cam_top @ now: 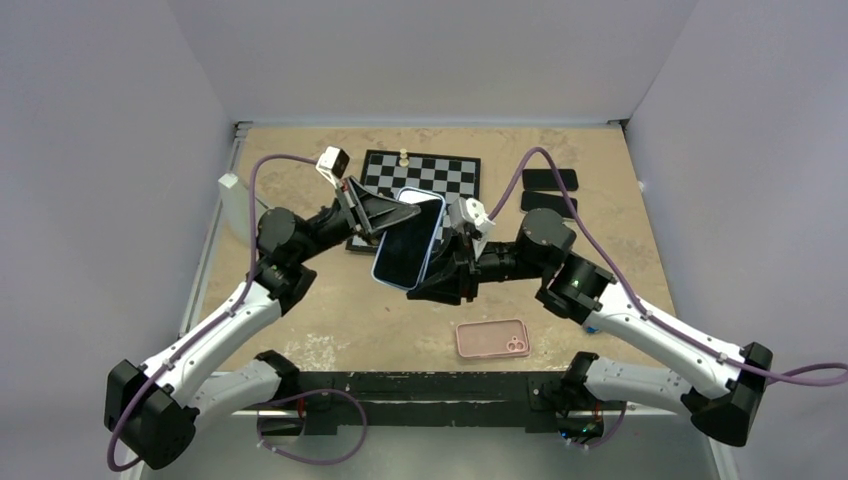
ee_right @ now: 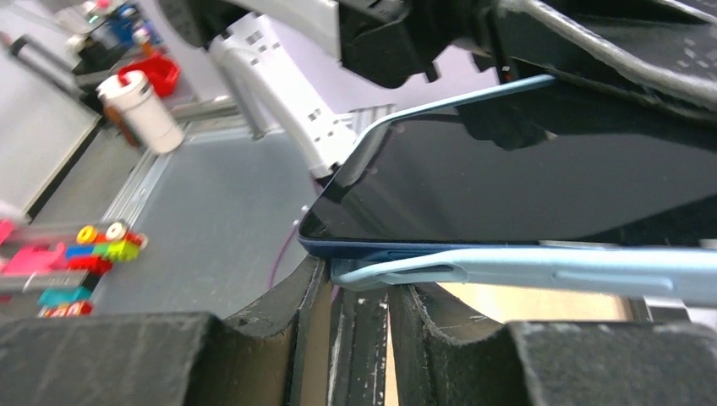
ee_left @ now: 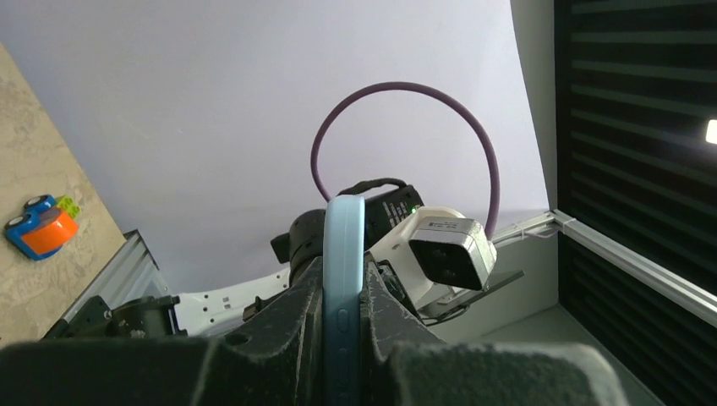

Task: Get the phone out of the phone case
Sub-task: Remove the phone case from the phone.

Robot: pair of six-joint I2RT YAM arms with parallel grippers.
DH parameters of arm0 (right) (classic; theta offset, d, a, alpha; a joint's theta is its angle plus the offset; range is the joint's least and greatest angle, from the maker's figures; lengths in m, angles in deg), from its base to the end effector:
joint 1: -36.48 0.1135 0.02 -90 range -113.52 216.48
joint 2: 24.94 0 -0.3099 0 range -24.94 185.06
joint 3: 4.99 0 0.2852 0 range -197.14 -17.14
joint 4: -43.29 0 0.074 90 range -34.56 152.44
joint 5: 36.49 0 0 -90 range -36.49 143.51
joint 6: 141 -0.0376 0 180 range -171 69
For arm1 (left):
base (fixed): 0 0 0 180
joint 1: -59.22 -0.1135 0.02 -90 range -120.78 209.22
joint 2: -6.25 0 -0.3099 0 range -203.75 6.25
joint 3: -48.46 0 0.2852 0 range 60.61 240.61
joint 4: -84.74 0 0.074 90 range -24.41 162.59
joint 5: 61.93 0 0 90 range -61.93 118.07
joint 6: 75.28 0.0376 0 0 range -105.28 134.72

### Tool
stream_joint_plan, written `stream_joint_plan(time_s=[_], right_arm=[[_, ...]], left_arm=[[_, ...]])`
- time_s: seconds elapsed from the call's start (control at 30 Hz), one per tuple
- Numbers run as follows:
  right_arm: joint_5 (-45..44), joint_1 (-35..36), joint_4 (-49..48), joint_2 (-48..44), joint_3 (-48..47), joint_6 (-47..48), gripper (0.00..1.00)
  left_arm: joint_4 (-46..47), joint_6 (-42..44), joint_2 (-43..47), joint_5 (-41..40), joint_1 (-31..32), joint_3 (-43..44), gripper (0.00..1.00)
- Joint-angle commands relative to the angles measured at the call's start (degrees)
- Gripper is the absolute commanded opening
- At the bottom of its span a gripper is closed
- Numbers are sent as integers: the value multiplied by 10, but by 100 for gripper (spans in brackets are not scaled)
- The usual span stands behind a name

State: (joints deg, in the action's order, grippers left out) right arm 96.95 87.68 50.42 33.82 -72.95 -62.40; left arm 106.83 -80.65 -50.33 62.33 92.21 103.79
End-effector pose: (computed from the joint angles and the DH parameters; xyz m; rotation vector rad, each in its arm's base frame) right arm 0.1315 0.2048 0.4277 -1.1684 1.2822 1.4094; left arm 0.1836 -0.1444 0.4033 -0.2061 1.6550 -2.1925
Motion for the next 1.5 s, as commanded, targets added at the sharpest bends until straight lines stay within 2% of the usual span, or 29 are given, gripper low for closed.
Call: stream_joint_plan(time_s=[0.0,0.13,0.2,0.27,0.3,0.33,0.37,0.4,0.47,0.57,0.7,0.8,0.83,0.93,1.03,1.17,1.3,1.47], right_arm=[[-385,-15,-82,-17,20,13,0],[-509,-8,-60,-47,84,9,0],[-502,-8,-45,-56,97,7,0],[-451,-8,-7,-57,87,-11,0],[-422,-8,13,-53,68,-31,5],[-401,-8,56,-42,53,-49,20],[-385,-9,96,-36,37,-66,29],[-372,-9,138,-29,25,-85,35],[-338,-12,189,-27,15,-117,45],[-276,-30,213,-56,21,-167,61],[-177,-71,175,-108,45,-244,72],[-126,-78,93,-125,73,-318,67],[-109,-79,66,-120,76,-341,63],[-83,-81,-5,-104,84,-395,40],[-67,-81,-50,-89,91,-427,31],[-63,-80,-67,-83,97,-435,30],[-62,-80,-75,-71,105,-433,35],[-56,-81,-100,-56,117,-441,36]], left_arm=[[75,-60,0,61,28,-13,0],[139,-105,-20,50,29,-23,0],[140,-104,-26,56,28,-15,0],[116,-82,-18,50,28,-15,0],[94,-60,-9,41,27,-16,0],[48,-31,1,31,26,-13,0],[13,-1,12,16,25,-11,0],[-23,36,23,-2,23,-8,0],[-105,109,42,-39,20,4,0],[-182,189,59,-95,20,18,0],[-214,216,82,-156,19,18,0],[-216,217,91,-170,19,12,0],[-213,215,93,-171,18,10,0],[-210,212,94,-170,19,7,0],[-209,211,99,-173,18,3,0],[-203,210,99,-174,18,2,0],[-185,197,96,-169,19,-3,0],[-177,189,96,-167,18,-8,0]])
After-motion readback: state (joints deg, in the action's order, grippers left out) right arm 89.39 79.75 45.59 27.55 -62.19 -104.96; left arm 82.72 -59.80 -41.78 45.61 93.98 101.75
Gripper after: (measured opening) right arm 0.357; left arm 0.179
